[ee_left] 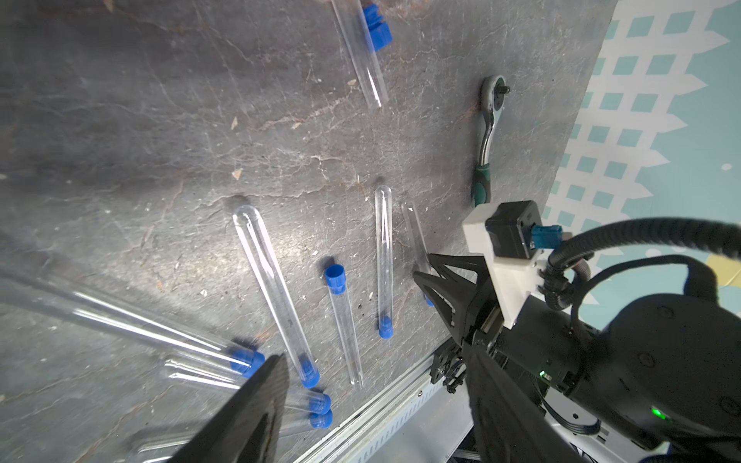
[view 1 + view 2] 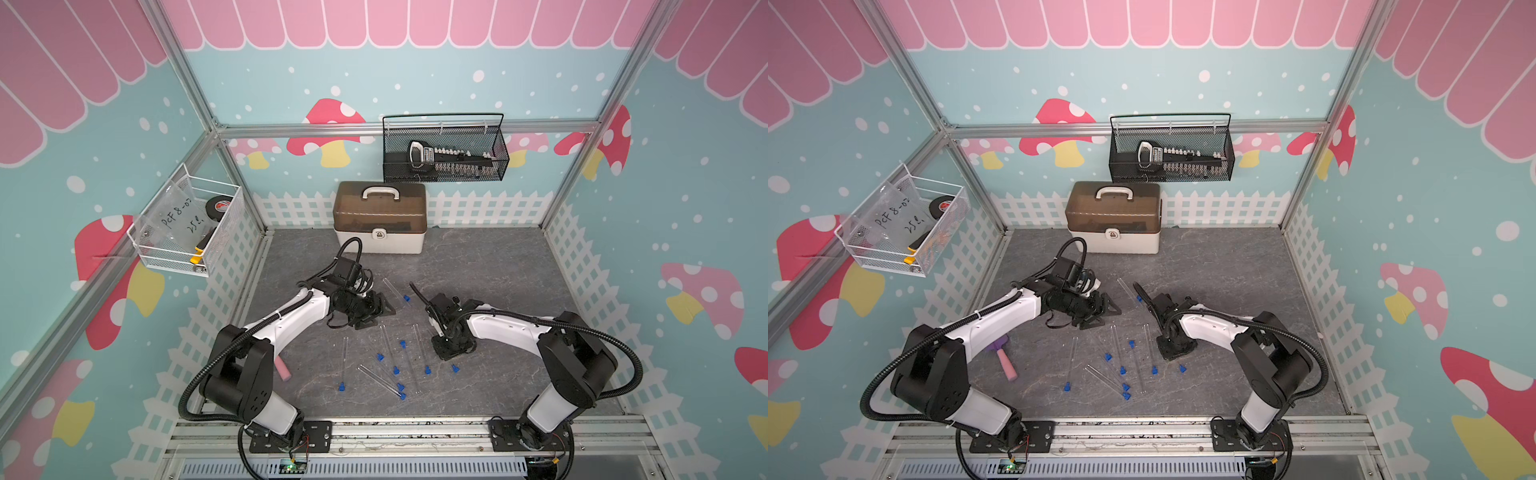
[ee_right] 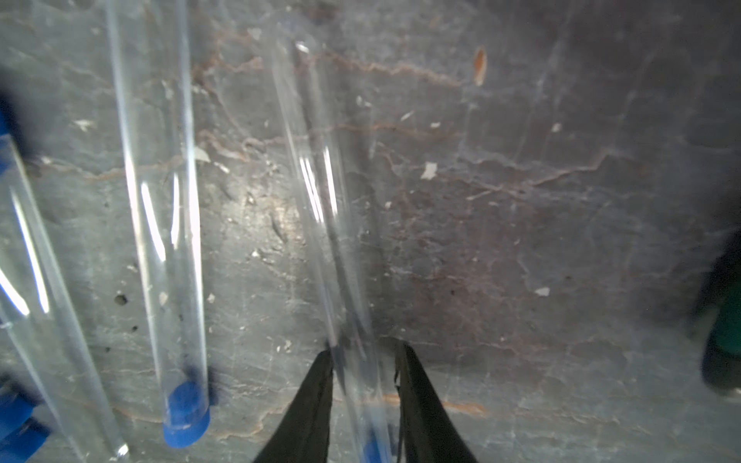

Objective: Remove stoppers from test tubes
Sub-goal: Pick up the test tube at the center of the board.

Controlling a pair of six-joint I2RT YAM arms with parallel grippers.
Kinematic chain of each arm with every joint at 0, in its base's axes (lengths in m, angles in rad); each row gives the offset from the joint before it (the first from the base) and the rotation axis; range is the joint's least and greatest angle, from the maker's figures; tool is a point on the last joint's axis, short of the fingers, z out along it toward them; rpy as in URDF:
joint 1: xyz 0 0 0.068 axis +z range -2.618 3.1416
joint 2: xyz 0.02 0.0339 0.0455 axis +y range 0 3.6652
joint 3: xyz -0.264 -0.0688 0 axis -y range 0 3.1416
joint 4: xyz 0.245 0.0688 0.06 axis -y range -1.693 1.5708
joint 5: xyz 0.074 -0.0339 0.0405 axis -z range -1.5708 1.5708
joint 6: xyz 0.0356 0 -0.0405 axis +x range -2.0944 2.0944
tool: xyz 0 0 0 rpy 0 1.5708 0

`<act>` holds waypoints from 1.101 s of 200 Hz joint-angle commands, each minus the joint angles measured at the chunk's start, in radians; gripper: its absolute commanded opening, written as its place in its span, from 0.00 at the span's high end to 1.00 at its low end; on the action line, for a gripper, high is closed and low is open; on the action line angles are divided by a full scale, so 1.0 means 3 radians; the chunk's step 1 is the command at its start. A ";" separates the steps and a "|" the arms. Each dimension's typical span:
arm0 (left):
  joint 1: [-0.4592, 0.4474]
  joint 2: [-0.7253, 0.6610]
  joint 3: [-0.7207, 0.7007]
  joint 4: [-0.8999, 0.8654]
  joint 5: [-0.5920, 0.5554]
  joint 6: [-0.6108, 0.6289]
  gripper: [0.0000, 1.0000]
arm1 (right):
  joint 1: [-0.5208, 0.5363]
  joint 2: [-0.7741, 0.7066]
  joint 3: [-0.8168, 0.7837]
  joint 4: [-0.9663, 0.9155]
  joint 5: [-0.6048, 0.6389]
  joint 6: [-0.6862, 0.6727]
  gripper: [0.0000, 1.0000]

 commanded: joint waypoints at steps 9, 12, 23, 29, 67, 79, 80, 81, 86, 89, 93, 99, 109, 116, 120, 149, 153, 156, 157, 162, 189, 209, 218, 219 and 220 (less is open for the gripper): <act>-0.0006 -0.0119 -0.0061 -0.0048 -0.0092 -0.0051 0.29 | 0.0072 0.0003 -0.0087 -0.0020 0.0292 0.0021 0.75; -0.0003 -0.0123 -0.0064 -0.0048 -0.0094 -0.0055 0.29 | 0.0080 0.0010 -0.0090 -0.0020 0.0296 0.0022 0.76; -0.0003 -0.0137 -0.0074 -0.0041 -0.0112 -0.0070 0.29 | 0.0096 0.0014 -0.0099 0.0004 0.0308 0.0022 0.79; -0.0003 -0.0144 -0.0079 -0.0041 -0.0124 -0.0076 0.29 | 0.0101 0.0014 -0.0103 0.0016 0.0297 0.0026 0.79; 0.0000 -0.0210 -0.0126 -0.0023 -0.0153 -0.0111 0.30 | 0.0099 -0.0061 -0.0101 0.0032 0.0268 0.0027 0.85; -0.0003 -0.0234 -0.0139 -0.0003 -0.0161 -0.0126 0.30 | 0.0100 -0.0131 -0.0103 0.0031 0.0250 0.0014 0.86; -0.0003 -0.0238 -0.0142 0.0000 -0.0161 -0.0127 0.30 | 0.0101 -0.0141 -0.0104 0.0031 0.0248 0.0013 0.85; -0.0003 -0.0240 -0.0144 0.0004 -0.0161 -0.0132 0.30 | 0.0101 -0.0148 -0.0102 0.0031 0.0247 0.0010 0.85; -0.0003 -0.0250 -0.0153 0.0012 -0.0163 -0.0145 0.30 | 0.0097 -0.0177 -0.0102 0.0031 0.0230 -0.0002 0.86; -0.0003 -0.0256 -0.0155 0.0025 -0.0166 -0.0152 0.30 | 0.0097 -0.0202 -0.0105 0.0032 0.0222 -0.0011 0.85; -0.0003 -0.0262 -0.0161 0.0037 -0.0166 -0.0157 0.30 | 0.0094 -0.0227 -0.0101 0.0031 0.0207 -0.0022 0.85; -0.0003 -0.0276 -0.0176 0.0065 -0.0163 -0.0174 0.30 | 0.0097 -0.0260 -0.0094 0.0035 0.0185 -0.0038 0.86; -0.0005 -0.0295 -0.0194 0.0125 -0.0142 -0.0205 0.30 | 0.0089 -0.0316 -0.0080 0.0022 0.0140 -0.0062 0.86; -0.0003 -0.0305 -0.0210 0.0179 -0.0115 -0.0231 0.30 | 0.0074 -0.0352 -0.0064 0.0006 0.0089 -0.0078 0.86; -0.0003 -0.0315 -0.0223 0.0218 -0.0099 -0.0252 0.30 | 0.0067 -0.0383 -0.0057 -0.0002 0.0047 -0.0093 0.86; -0.0003 -0.0378 -0.0294 0.0568 0.0168 -0.0404 0.30 | -0.0040 -0.0637 0.0089 -0.0006 -0.0499 -0.0202 0.86; -0.0001 -0.0384 -0.0294 0.0600 0.0199 -0.0412 0.30 | -0.0057 -0.0655 0.0139 -0.0030 -0.0603 -0.0220 0.86; -0.0002 -0.0385 -0.0295 0.0627 0.0227 -0.0416 0.30 | -0.0065 -0.0669 0.0174 -0.0050 -0.0671 -0.0235 0.86; -0.0003 -0.0385 -0.0294 0.0637 0.0240 -0.0418 0.30 | -0.0066 -0.0673 0.0188 -0.0058 -0.0690 -0.0240 0.86; -0.0003 -0.0384 -0.0285 0.0681 0.0295 -0.0425 0.30 | -0.0075 -0.0688 0.0264 -0.0094 -0.0799 -0.0278 0.86; -0.0003 -0.0346 -0.0192 0.0767 0.0530 -0.0400 0.30 | -0.0077 -0.0651 0.0690 -0.0312 -0.1257 -0.0410 0.86; -0.0003 -0.0282 -0.0065 0.0706 0.0695 -0.0313 0.30 | -0.0077 -0.0558 0.0943 -0.0438 -0.1588 -0.0495 0.86; -0.0002 -0.0250 -0.0020 0.0680 0.0794 -0.0287 0.30 | -0.0079 -0.0531 0.1033 -0.0481 -0.1686 -0.0533 0.86; -0.0002 -0.0246 -0.0014 0.0677 0.0802 -0.0284 0.30 | -0.0078 -0.0530 0.1044 -0.0491 -0.1691 -0.0537 0.86; -0.0003 -0.0244 -0.0011 0.0675 0.0811 -0.0283 0.30 | -0.0078 -0.0524 0.1055 -0.0499 -0.1697 -0.0544 0.86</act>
